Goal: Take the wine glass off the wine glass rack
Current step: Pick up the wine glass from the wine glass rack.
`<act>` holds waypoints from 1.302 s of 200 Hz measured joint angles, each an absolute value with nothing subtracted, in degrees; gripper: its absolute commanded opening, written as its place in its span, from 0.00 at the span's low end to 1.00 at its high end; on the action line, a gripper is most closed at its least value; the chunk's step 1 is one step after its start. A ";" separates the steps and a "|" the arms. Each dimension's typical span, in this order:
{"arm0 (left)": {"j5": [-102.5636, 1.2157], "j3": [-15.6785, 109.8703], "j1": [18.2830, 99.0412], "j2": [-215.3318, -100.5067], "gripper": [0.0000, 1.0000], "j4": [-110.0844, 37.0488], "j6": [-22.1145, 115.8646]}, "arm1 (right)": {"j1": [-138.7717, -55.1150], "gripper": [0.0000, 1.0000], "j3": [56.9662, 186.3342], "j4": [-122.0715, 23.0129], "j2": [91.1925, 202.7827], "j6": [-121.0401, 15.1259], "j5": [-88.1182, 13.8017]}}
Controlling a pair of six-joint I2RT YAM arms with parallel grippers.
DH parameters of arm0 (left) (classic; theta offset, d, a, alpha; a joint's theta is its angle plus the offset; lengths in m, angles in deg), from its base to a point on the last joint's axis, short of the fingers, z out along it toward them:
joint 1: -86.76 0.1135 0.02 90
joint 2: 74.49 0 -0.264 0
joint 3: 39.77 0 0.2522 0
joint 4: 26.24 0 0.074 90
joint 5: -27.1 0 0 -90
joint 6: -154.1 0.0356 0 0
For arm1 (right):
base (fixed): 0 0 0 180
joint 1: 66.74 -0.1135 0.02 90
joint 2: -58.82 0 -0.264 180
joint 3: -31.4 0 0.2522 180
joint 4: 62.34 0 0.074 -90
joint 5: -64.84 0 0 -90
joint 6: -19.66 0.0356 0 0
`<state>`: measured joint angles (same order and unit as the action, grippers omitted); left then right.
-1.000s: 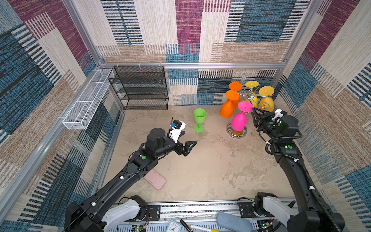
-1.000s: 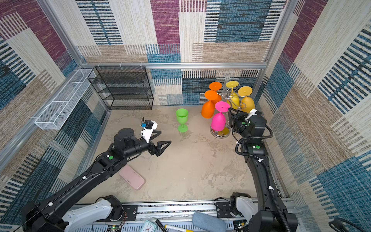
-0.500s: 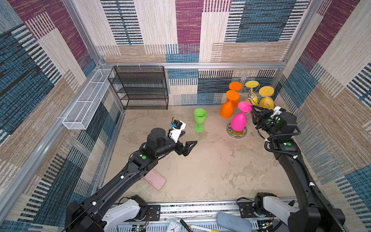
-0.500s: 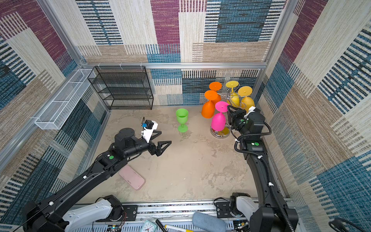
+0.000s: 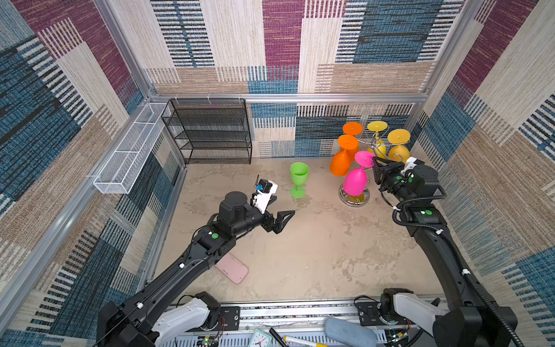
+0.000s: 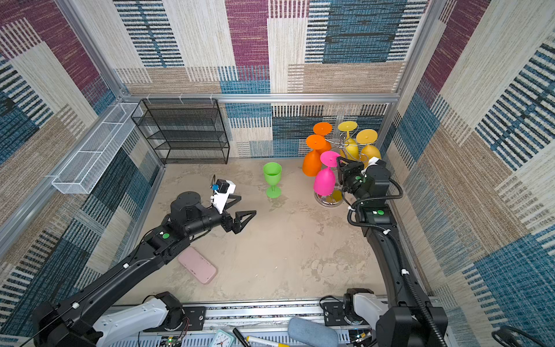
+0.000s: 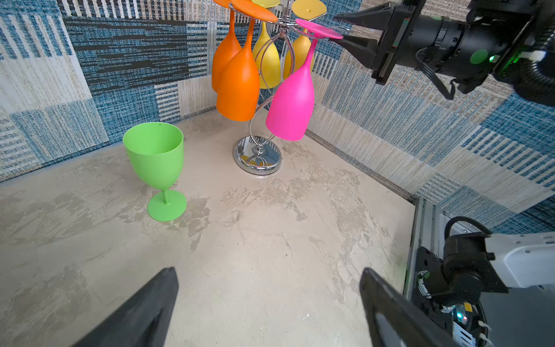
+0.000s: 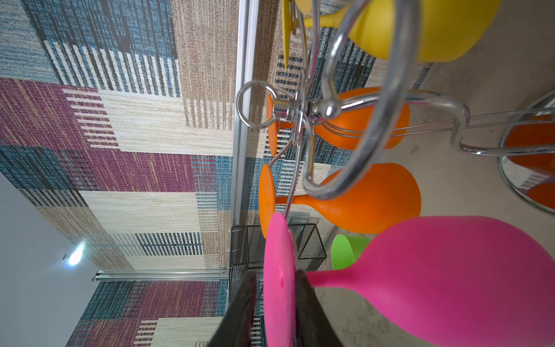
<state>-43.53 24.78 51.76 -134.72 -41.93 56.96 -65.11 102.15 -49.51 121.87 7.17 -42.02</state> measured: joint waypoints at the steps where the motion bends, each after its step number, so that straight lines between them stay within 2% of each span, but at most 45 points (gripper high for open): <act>1: -43.55 24.78 51.76 -134.72 0.97 -41.93 56.96 | -65.13 0.21 102.15 -49.51 121.87 7.17 -42.00; 131: -44.55 24.78 51.76 -134.65 0.98 -41.93 56.98 | -65.55 0.06 103.18 -47.37 121.34 6.28 -39.09; 260: -44.55 24.78 51.76 -134.37 0.98 -41.96 56.98 | -67.12 0.05 104.99 -46.99 121.52 5.23 -38.09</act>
